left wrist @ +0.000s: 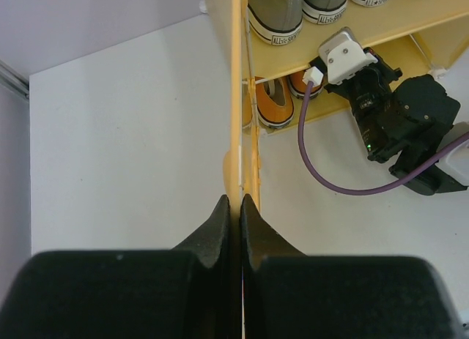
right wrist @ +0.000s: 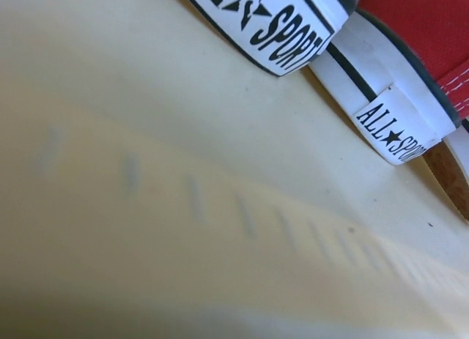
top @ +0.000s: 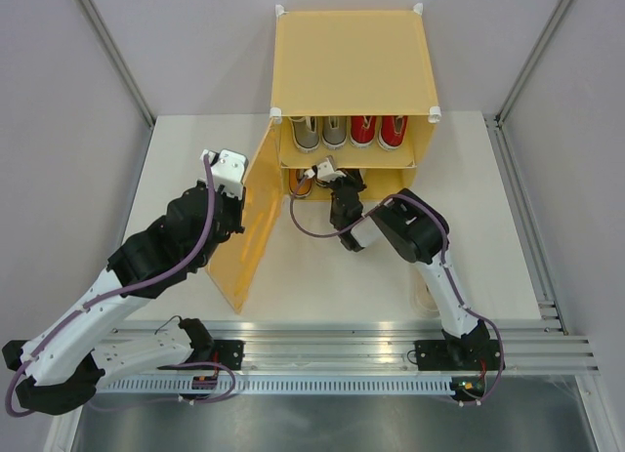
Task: Place and organize the shoes in the shoe cabinet
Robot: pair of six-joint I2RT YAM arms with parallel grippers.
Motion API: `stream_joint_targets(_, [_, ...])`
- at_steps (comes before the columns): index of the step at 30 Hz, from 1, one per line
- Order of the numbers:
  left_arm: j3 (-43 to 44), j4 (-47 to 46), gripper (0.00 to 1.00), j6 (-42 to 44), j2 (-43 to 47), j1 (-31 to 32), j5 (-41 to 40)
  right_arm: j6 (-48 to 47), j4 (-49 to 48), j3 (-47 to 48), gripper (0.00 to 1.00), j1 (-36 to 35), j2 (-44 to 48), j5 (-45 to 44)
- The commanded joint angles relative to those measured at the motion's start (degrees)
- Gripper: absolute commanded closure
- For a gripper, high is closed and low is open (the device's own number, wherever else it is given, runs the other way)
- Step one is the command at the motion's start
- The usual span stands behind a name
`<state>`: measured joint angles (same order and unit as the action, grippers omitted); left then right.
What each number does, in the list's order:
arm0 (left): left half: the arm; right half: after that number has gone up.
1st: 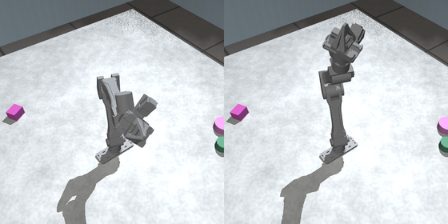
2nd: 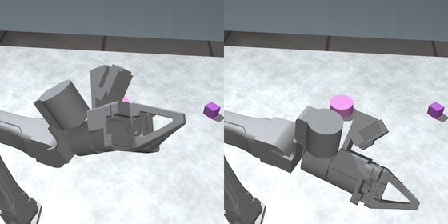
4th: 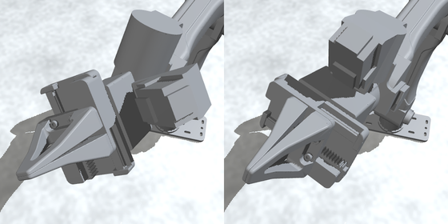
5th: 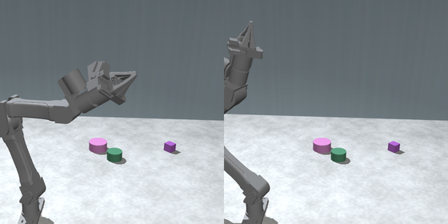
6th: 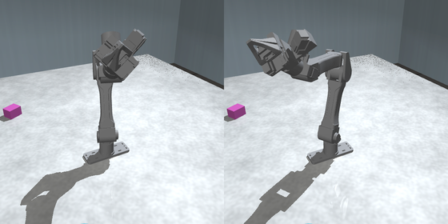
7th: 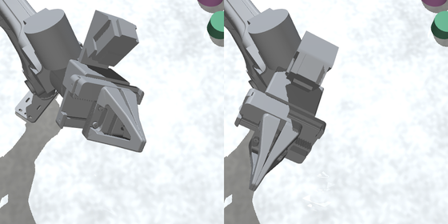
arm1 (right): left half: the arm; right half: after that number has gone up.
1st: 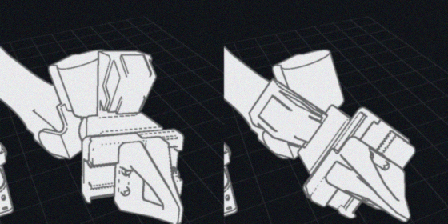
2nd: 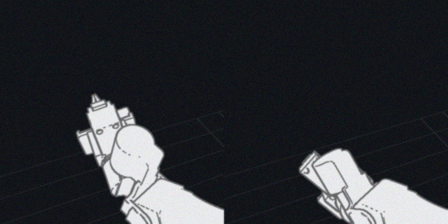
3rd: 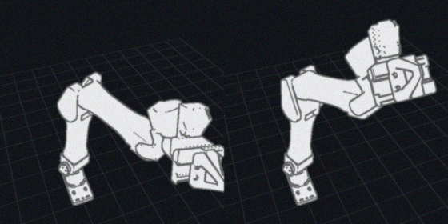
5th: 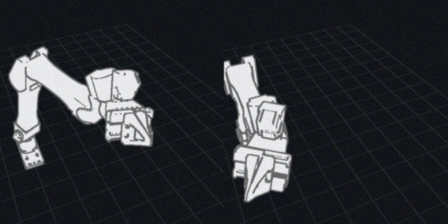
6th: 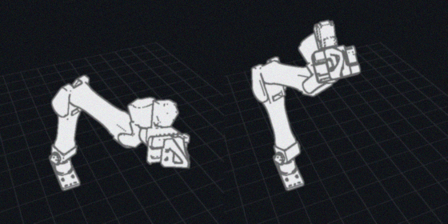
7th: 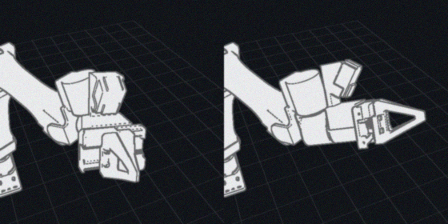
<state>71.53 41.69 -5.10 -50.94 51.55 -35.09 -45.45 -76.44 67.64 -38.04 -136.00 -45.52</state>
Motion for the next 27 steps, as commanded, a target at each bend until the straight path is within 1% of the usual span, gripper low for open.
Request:
stream_joint_targets(1, [-0.51, 2.08, 0.98, 0.45, 2.86, 1.54, 1.6, -19.5, 10.97, -0.92, 0.93, 6.05, -3.83, -3.35])
stream_joint_targets(3, [-0.42, 2.08, 0.98, 0.45, 2.77, 1.54, 1.6, -18.89, 10.61, -1.71, 0.92, 5.87, -2.7, -2.91])
stream_joint_targets(5, [-0.51, 2.08, 0.98, 0.45, 2.77, 1.54, 1.78, -17.92, 10.7, -4.35, 0.92, 5.35, -0.94, -0.55])
stream_joint_targets(6, [-0.42, 2.16, 0.98, 0.45, 2.77, 1.54, 1.78, -16.0, 11.4, -5.23, 0.92, 4.65, 1.25, 0.16])
stream_joint_targets(8, [-0.42, 2.08, 0.98, 0.36, 2.77, 1.62, 1.69, -13.45, 14.47, -7.42, 0.92, 3.77, 3.8, 2.52])
stream_joint_targets(9, [-0.25, 2.08, 0.98, 0.27, 2.69, 1.62, 1.61, -11.87, 18.92, -7.95, 0.92, 2.72, 6.6, 3.41])
stream_joint_targets(10, [-0.25, 2.08, 0.97, 0.27, 2.69, 1.54, 1.6, -8.02, 21.49, -8.57, 0.92, 2.19, 7.93, 4.2])
stream_joint_targets(11, [-0.25, 2.16, 0.95, 0.18, 2.69, 1.62, 1.6, -6.33, 23.86, -8.83, 0.91, 1.57, 9.08, 5.17])
stream_joint_targets(12, [-0.16, 2.08, 0.9, 0.18, 2.69, 1.54, 1.6, -5.01, 27.71, -9.1, 0.91, 0.52, 11.0, 5.7])
stream_joint_targets(14, [-0.07, 2.08, 0.86, 0.09, 2.69, 1.54, 1.95, -2.63, 29.94, -10.24, 0.9, -1.23, 12.51, 5.27])
stream_joint_targets(16, [-0.07, 2.16, 0.83, 0.09, 2.86, 1.54, 2.48, -0.87, 30.21, -11.38, 0.9, -2.38, 13.22, 4.56])
stream_joint_targets(19, [0.1, 2.17, 0.72, -0.08, 3.04, 1.54, 2.83, 1.06, 32.41, -13.14, 0.89, -4.49, 15.59, 4.22])
stream_joint_targets(20, [0.19, 2.17, 0.66, -0.08, 3.04, 1.62, 2.84, 1.85, 32.06, -13.58, 0.89, -5.37, 16.9, 3.77])
stream_joint_targets(22, [0.28, 2.17, 0.6, -0.08, 3.13, 1.54, 3.1, 3.17, 32.41, -14.72, 0.88, -5.9, 18.49, 4.21])
stream_joint_targets(23, [0.37, 2.08, 0.5, -0.17, 3.13, 1.62, 3.27, 4.31, 34.33, -14.73, 0.87, -6.34, 19.97, 4.47])
stream_joint_targets(26, [0.54, 2.17, 0.34, -0.34, 3.21, 1.54, 3.8, 5.72, 35.92, -16.3, 0.87, -7.74, 22.79, 4.12])
stream_joint_targets(27, [0.63, 2.08, 0.26, -0.35, 3.3, 1.62, 3.8, 7.73, 36.71, -17.35, 0.86, -8.18, 25.59, 4.29])
